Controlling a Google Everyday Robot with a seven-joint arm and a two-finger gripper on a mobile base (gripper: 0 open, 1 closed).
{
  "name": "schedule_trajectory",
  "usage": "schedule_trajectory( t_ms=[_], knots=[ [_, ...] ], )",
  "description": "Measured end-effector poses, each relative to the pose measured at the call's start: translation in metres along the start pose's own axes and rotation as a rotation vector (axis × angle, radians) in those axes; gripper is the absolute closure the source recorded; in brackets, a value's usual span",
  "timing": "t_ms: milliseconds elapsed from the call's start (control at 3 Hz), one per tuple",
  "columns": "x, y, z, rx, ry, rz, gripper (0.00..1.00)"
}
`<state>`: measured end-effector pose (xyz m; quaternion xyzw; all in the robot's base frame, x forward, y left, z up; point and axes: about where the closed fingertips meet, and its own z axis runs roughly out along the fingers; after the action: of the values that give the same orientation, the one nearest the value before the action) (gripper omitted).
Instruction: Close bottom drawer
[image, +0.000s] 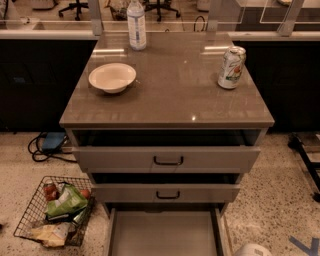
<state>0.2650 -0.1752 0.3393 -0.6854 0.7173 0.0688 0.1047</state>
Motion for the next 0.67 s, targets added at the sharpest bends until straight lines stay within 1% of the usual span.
schedule_trajectory(
  t_ms=[667],
  knots=[
    [-0.0006, 0.0012, 0.0011, -0.003, -0.001, -0.001, 0.93]
  ],
)
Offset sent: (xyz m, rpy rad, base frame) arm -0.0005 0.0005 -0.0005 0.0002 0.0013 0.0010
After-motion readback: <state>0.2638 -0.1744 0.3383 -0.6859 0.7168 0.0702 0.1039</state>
